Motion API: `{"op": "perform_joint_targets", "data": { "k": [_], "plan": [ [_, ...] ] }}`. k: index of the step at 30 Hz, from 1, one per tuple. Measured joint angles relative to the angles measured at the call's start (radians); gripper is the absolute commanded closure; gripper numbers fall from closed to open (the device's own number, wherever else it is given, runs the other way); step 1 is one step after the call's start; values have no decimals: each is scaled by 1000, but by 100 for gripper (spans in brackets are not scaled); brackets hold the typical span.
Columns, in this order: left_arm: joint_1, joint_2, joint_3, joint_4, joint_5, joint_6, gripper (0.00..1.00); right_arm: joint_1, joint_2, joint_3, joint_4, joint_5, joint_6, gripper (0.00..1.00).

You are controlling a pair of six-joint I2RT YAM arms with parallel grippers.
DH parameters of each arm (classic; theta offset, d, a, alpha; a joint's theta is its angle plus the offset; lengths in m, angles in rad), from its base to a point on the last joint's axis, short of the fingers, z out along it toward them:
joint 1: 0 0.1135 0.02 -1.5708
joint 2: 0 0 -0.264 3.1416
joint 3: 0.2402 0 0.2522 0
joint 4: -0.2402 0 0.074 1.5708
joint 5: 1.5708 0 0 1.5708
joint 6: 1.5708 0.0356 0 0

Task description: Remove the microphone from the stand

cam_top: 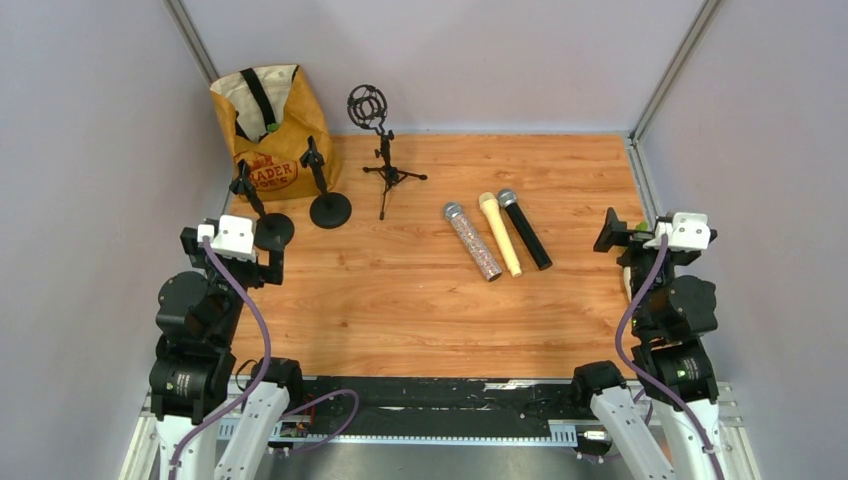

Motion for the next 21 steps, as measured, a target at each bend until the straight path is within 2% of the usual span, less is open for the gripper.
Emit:
{"op": "perform_joint_targets", "data": {
  "k": [21],
  "plan": [
    [0,-32,-183,40,101,8,0,1,-52,-131,13,-48,-31,0]
  ]
}}
